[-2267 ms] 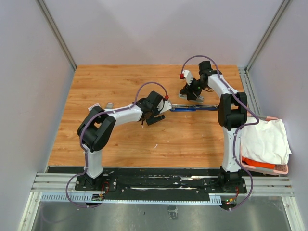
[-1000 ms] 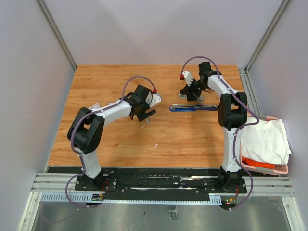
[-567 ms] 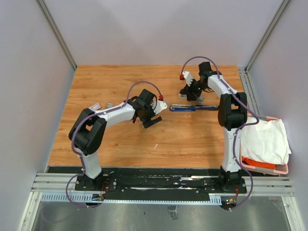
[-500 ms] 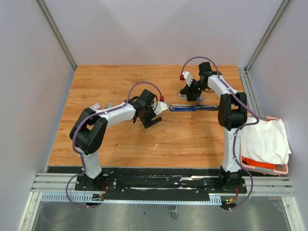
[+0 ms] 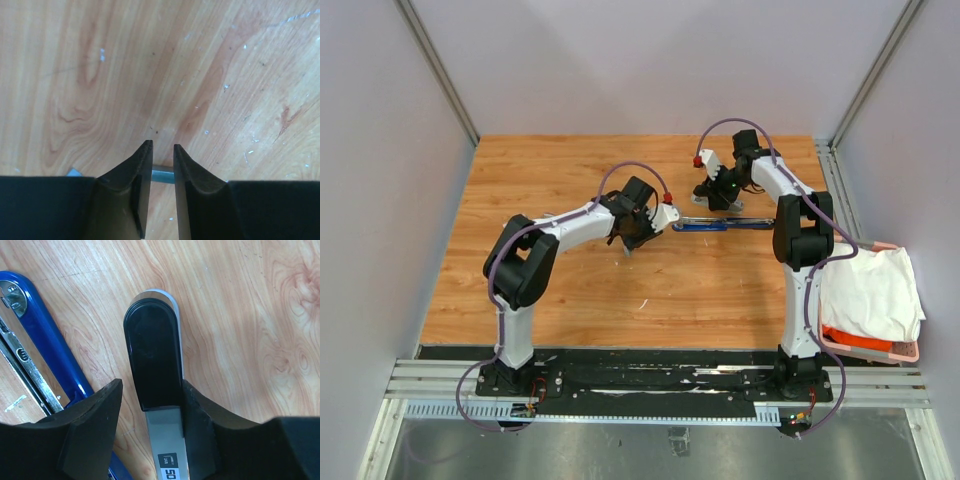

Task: Unload the staples from the stapler
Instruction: Adjust the staple at the center of the board.

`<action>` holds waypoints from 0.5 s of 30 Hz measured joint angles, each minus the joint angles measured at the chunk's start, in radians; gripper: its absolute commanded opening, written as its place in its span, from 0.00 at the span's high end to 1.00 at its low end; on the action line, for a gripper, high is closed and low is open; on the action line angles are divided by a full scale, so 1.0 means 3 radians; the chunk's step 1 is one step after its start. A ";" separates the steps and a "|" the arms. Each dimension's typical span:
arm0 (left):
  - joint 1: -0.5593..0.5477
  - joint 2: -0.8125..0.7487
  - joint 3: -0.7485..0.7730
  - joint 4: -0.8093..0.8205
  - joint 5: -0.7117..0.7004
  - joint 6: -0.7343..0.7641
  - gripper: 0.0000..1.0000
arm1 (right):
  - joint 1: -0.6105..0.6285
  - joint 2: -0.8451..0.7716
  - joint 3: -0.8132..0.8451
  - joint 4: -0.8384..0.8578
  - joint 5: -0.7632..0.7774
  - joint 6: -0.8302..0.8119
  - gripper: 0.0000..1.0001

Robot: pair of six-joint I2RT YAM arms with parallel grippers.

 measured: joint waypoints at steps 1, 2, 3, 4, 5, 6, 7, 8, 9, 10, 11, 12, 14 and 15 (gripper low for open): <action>0.0000 0.0055 0.0020 -0.0037 -0.0003 0.0001 0.73 | 0.0000 0.0000 -0.0004 0.0008 0.0000 0.0000 0.50; -0.0001 0.0092 0.0025 -0.0069 -0.0005 0.0009 0.74 | 0.0000 0.0000 -0.0005 0.0009 0.0000 -0.0001 0.50; -0.0001 0.0125 0.0025 -0.0112 -0.0018 0.0013 0.75 | 0.0000 0.0000 -0.0008 0.0013 0.0001 -0.0001 0.50; -0.0001 0.0149 0.0025 -0.0155 -0.0033 0.0017 0.76 | 0.0000 0.0000 -0.0009 0.0017 0.0000 -0.0001 0.50; -0.0001 0.0165 0.0025 -0.0187 -0.0043 0.0023 0.78 | 0.0000 0.0000 -0.0011 0.0020 0.0000 -0.0001 0.50; -0.0001 0.0165 0.0027 -0.0201 -0.0061 0.0031 0.79 | 0.0000 0.0000 -0.0015 0.0024 0.0000 -0.0001 0.50; -0.0003 0.0163 0.0028 -0.0221 -0.0078 0.0036 0.79 | 0.0000 0.0000 -0.0017 0.0024 0.0000 -0.0001 0.50; -0.0003 0.0164 0.0028 -0.0244 -0.0089 0.0048 0.80 | 0.0000 0.0000 -0.0017 0.0025 0.0000 -0.0001 0.50; -0.0004 0.0163 0.0028 -0.0257 -0.0099 0.0057 0.80 | 0.0000 0.0000 -0.0018 0.0027 0.0001 -0.0001 0.50; -0.0005 0.0163 0.0028 -0.0278 -0.0112 0.0069 0.81 | 0.0000 0.0000 -0.0018 0.0028 0.0000 -0.0003 0.50; -0.0006 0.0163 0.0029 -0.0296 -0.0118 0.0090 0.81 | 0.0000 0.0000 -0.0018 0.0029 0.0000 -0.0001 0.50; -0.0009 0.0160 0.0031 -0.0319 -0.0127 0.0099 0.81 | 0.0000 0.0000 -0.0018 0.0029 0.0000 -0.0003 0.50; -0.0011 0.0154 0.0031 -0.0371 -0.0141 0.0126 0.82 | 0.0000 0.0000 -0.0019 0.0031 0.0000 -0.0003 0.50; -0.0013 0.0150 0.0031 -0.0409 -0.0144 0.0146 0.82 | 0.0000 0.0000 -0.0019 0.0031 0.0000 -0.0003 0.50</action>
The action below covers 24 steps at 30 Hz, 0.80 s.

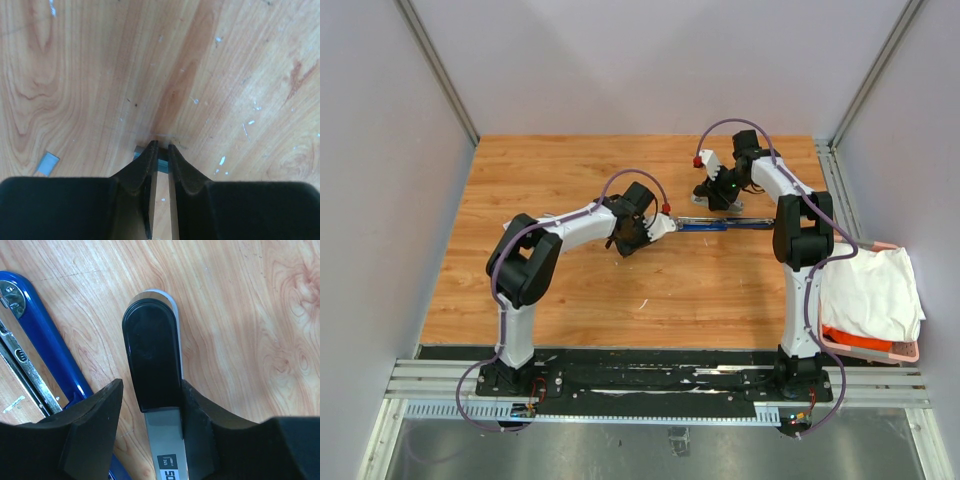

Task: Unload the staples from the stapler
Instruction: Adjust the staple at the center of the board.

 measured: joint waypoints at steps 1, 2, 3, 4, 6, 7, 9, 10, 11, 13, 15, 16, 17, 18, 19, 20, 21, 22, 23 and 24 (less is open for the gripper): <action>0.0000 -0.0006 0.0000 -0.0034 -0.0005 0.0023 0.82 | 0.0000 0.0000 0.0000 0.0001 0.0000 -0.0001 0.50; 0.0000 -0.0013 -0.0003 -0.0076 -0.0014 0.0042 0.82 | 0.0000 0.0000 0.0000 0.0001 0.0000 -0.0001 0.50; 0.0000 -0.0019 -0.0009 -0.0098 -0.0023 0.0058 0.83 | 0.0000 0.0000 -0.0001 0.0001 0.0000 -0.0001 0.50; 0.0000 -0.0027 -0.0022 -0.0122 -0.0037 0.0071 0.83 | 0.0000 0.0000 -0.0001 0.0001 0.0001 -0.0001 0.51; 0.0008 -0.0048 -0.0053 -0.0151 -0.0085 0.0106 0.83 | 0.0000 0.0000 -0.0001 0.0003 0.0001 -0.0003 0.51; 0.0018 -0.0055 -0.0065 -0.0158 -0.0111 0.0107 0.84 | 0.0000 0.0000 -0.0001 0.0004 0.0001 -0.0003 0.51; 0.0048 -0.0062 -0.0081 -0.0150 -0.0178 0.0108 0.85 | 0.0000 0.0000 -0.0001 0.0004 0.0000 -0.0003 0.51; 0.0072 -0.0065 -0.0089 -0.0141 -0.0219 0.0107 0.85 | 0.0000 0.0000 -0.0001 0.0004 0.0000 -0.0003 0.52; 0.0095 -0.0067 -0.0100 -0.0122 -0.0271 0.0116 0.86 | 0.0000 0.0000 -0.0001 0.0004 0.0000 -0.0004 0.52; 0.0167 -0.0069 -0.0106 -0.0100 -0.0326 0.0121 0.87 | 0.0000 0.0000 -0.0001 0.0004 0.0000 -0.0003 0.52; 0.0233 -0.0069 -0.0111 -0.0079 -0.0392 0.0140 0.87 | 0.0000 0.0000 -0.0003 0.0005 0.0000 -0.0003 0.52; 0.0253 -0.0067 -0.0114 -0.0075 -0.0416 0.0150 0.87 | 0.0000 0.0000 -0.0003 0.0005 0.0000 -0.0003 0.52; 0.0277 -0.0069 -0.0125 -0.0067 -0.0444 0.0172 0.87 | 0.0000 0.0000 -0.0003 0.0005 0.0000 -0.0003 0.52; 0.0299 -0.0069 -0.0139 -0.0055 -0.0469 0.0193 0.87 | 0.0000 0.0000 -0.0003 0.0005 0.0000 -0.0003 0.52; 0.0310 -0.0070 -0.0150 -0.0046 -0.0500 0.0212 0.87 | 0.0000 0.0000 -0.0003 0.0005 0.0000 -0.0003 0.52; 0.0317 -0.0075 -0.0159 -0.0037 -0.0514 0.0235 0.87 | 0.0000 0.0000 -0.0003 0.0005 0.0000 -0.0003 0.52; 0.0324 -0.0081 -0.0173 -0.0028 -0.0524 0.0258 0.87 | 0.0000 0.0000 -0.0003 0.0005 0.0000 -0.0003 0.52; 0.0326 -0.0094 -0.0195 -0.0020 -0.0535 0.0290 0.87 | 0.0000 0.0000 -0.0003 0.0005 0.0000 -0.0003 0.52; 0.0326 -0.0104 -0.0210 -0.0015 -0.0537 0.0312 0.87 | 0.0000 0.0000 -0.0003 0.0005 0.0000 -0.0003 0.52; 0.0327 -0.0121 -0.0233 -0.0011 -0.0534 0.0337 0.87 | 0.0000 0.0000 -0.0003 0.0006 0.0000 -0.0003 0.52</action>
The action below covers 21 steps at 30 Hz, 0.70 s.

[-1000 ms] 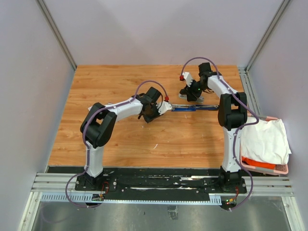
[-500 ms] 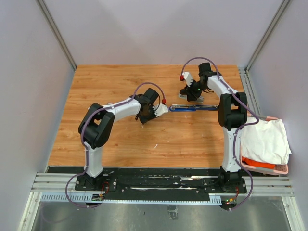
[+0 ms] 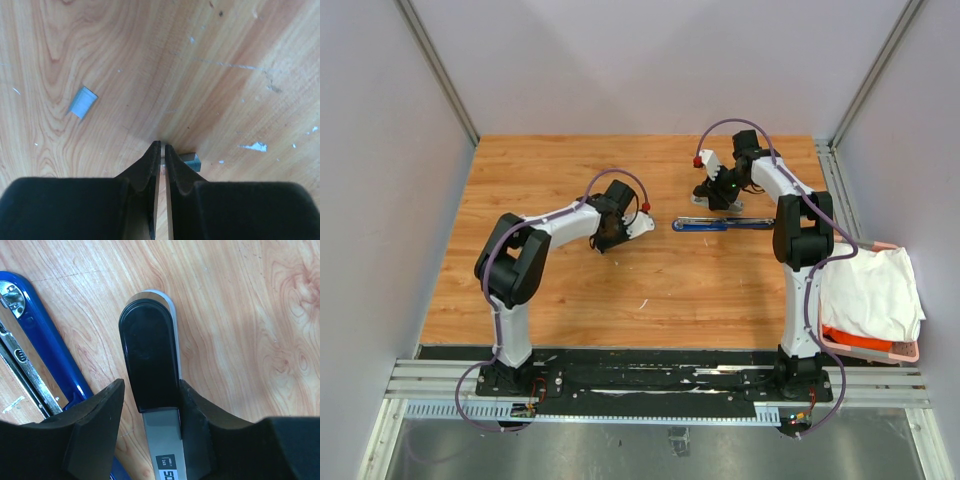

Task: Unload the staples from the stapler
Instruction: Adjust the staple at the center of the board.

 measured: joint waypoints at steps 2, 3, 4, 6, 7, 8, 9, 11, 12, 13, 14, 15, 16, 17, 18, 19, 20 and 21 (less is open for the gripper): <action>0.0008 -0.0042 -0.0057 -0.0008 0.0017 0.0039 0.86 | 0.0000 0.0000 0.0000 0.0000 0.0000 0.0000 0.53; 0.0015 -0.0074 -0.0095 -0.0022 0.0039 0.0061 0.85 | 0.0000 0.0000 0.0000 0.0000 0.0000 0.0000 0.53; 0.0020 -0.0093 -0.0116 -0.0041 0.0062 0.0069 0.84 | 0.0000 0.0000 0.0000 0.0000 0.0000 0.0000 0.53; 0.0027 -0.0134 -0.0154 -0.0090 0.0120 0.0078 0.84 | 0.0000 0.0000 0.0000 0.0000 0.0000 0.0000 0.55; 0.0031 -0.0150 -0.0170 -0.0104 0.0146 0.0079 0.84 | 0.0001 0.0000 0.0000 0.0000 0.0001 0.0000 0.56; 0.0037 -0.0159 -0.0175 -0.0125 0.0178 0.0076 0.84 | 0.0001 0.0000 0.0000 0.0000 0.0001 -0.0001 0.57; 0.0039 -0.0164 -0.0177 -0.0139 0.0201 0.0071 0.84 | 0.0001 0.0000 0.0000 0.0000 0.0001 0.0000 0.58; 0.0039 -0.0165 -0.0177 -0.0140 0.0201 0.0046 0.83 | 0.0004 0.0000 0.0000 -0.0001 0.0003 0.0001 0.60; 0.0041 -0.0165 -0.0177 -0.0139 0.0192 0.0027 0.83 | 0.0006 0.0000 0.0000 0.0000 0.0003 0.0003 0.61; 0.0046 -0.0165 -0.0175 -0.0135 0.0183 0.0001 0.83 | 0.0008 0.0000 0.0000 -0.0001 0.0001 0.0005 0.63; 0.0047 -0.0165 -0.0175 -0.0130 0.0174 -0.0023 0.81 | 0.0013 0.0000 0.0000 -0.0001 0.0001 0.0006 0.65; 0.0051 -0.0165 -0.0173 -0.0125 0.0164 -0.0055 0.80 | 0.0015 0.0000 0.0000 0.0000 0.0003 0.0006 0.67; 0.0055 -0.0165 -0.0169 -0.0122 0.0159 -0.0084 0.79 | 0.0018 0.0000 0.0000 0.0000 0.0001 0.0010 0.69; 0.0062 -0.0167 -0.0167 -0.0113 0.0156 -0.0112 0.77 | 0.0022 0.0000 0.0000 -0.0003 0.0001 0.0011 0.70; 0.0069 -0.0168 -0.0165 -0.0106 0.0156 -0.0136 0.72 | 0.0023 0.0000 0.0000 -0.0003 0.0001 0.0013 0.74; 0.0076 -0.0173 -0.0164 -0.0095 0.0155 -0.0156 0.67 | 0.0027 0.0000 0.0000 -0.0001 0.0001 0.0014 0.77; 0.0085 -0.0181 -0.0164 -0.0084 0.0158 -0.0177 0.62 | 0.0027 0.0000 0.0000 -0.0003 0.0001 0.0015 0.81; 0.0088 -0.0195 -0.0163 -0.0071 0.0158 -0.0201 0.58 | 0.0027 0.0000 0.0000 -0.0003 0.0000 0.0015 0.84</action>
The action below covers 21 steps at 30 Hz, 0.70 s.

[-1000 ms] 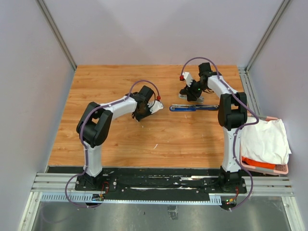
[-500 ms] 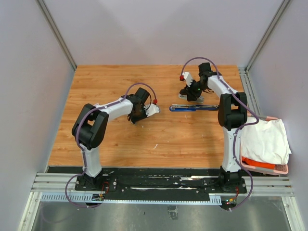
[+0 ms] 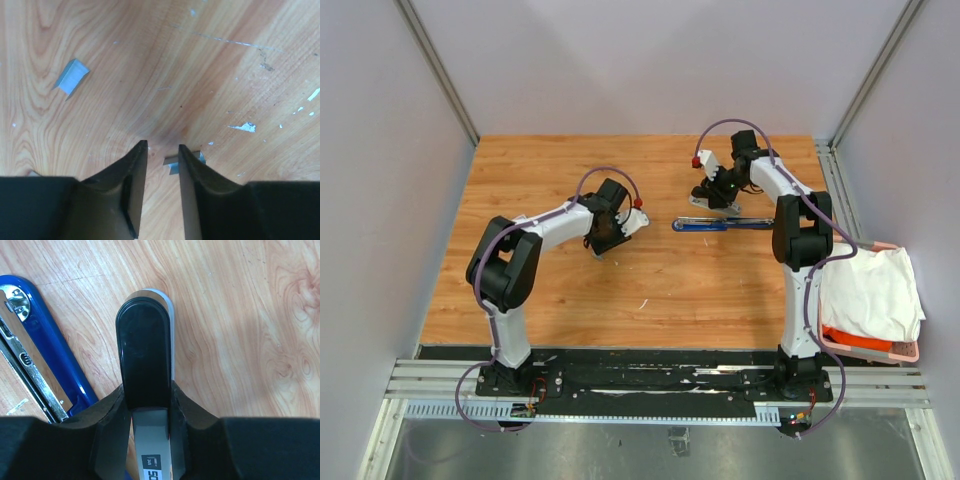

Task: Unload the staples from the stapler
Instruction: Pick up the stapler from the center of the board.

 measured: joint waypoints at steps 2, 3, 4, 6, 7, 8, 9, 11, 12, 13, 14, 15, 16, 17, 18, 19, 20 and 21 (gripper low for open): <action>0.0003 -0.0050 0.0003 0.0036 -0.0003 -0.0047 0.52 | 0.0000 0.0000 0.0001 0.0000 0.0000 0.0004 0.90; 0.0003 -0.0078 0.0004 0.0056 -0.0001 -0.0060 0.48 | 0.0000 0.0000 0.0003 0.0000 0.0000 0.0009 0.91; 0.0003 -0.0120 0.0004 0.0088 -0.0003 -0.0083 0.45 | 0.0000 0.0000 0.0008 -0.0003 0.0000 0.0015 0.92; 0.0003 -0.0207 0.0004 0.0154 -0.0005 -0.0117 0.38 | 0.0000 0.0000 0.0022 -0.0005 0.0001 0.0038 0.94; 0.0003 -0.0253 0.0005 0.0189 -0.0006 -0.0128 0.35 | 0.0000 0.0000 0.0028 -0.0005 0.0000 0.0053 0.94; 0.0003 -0.0292 0.0009 0.0221 -0.0006 -0.0145 0.31 | 0.0001 -0.0003 0.0038 -0.0005 0.0000 0.0081 0.95; 0.0003 -0.0326 0.0010 0.0261 -0.0006 -0.0167 0.29 | 0.0003 -0.0006 0.0045 -0.0004 0.0000 0.0106 0.95; 0.0004 -0.0361 0.0015 0.0312 -0.0005 -0.0192 0.23 | 0.0008 -0.0046 0.0047 0.0000 0.0001 0.0137 0.96; 0.0005 -0.0373 0.0015 0.0332 -0.0004 -0.0200 0.21 | 0.0011 -0.0078 0.0047 -0.0001 0.0003 0.0158 0.96; 0.0006 -0.0380 0.0015 0.0345 -0.0001 -0.0205 0.17 | 0.0015 -0.0122 0.0046 0.0001 0.0001 0.0175 0.97; 0.0011 -0.0388 0.0015 0.0354 0.0008 -0.0209 0.15 | 0.0020 -0.0186 0.0046 0.0001 0.0001 0.0186 0.97; 0.0017 -0.0393 0.0015 0.0359 0.0027 -0.0211 0.13 | 0.0028 -0.0253 0.0045 0.0003 0.0001 0.0193 0.97; 0.0024 -0.0403 0.0015 0.0360 0.0046 -0.0223 0.13 | 0.0032 -0.0334 0.0043 0.0005 0.0000 0.0200 0.97; 0.0033 -0.0418 0.0015 0.0360 0.0065 -0.0231 0.12 | 0.0036 -0.0407 0.0036 0.0011 -0.0004 0.0201 0.97; 0.0042 -0.0435 0.0015 0.0360 0.0083 -0.0238 0.10 | 0.0050 -0.0523 0.0005 0.0034 -0.0010 0.0201 0.97; 0.0052 -0.0460 0.0015 0.0362 0.0112 -0.0247 0.08 | 0.0056 -0.0613 -0.0018 0.0036 -0.0010 0.0201 0.97; 0.0065 -0.0493 0.0015 0.0364 0.0141 -0.0251 0.07 | 0.0074 -0.0729 -0.0062 0.0050 -0.0019 0.0201 0.97; 0.0071 -0.0529 0.0014 0.0370 0.0170 -0.0256 0.05 | 0.0092 -0.0835 -0.0108 0.0053 -0.0029 0.0200 0.97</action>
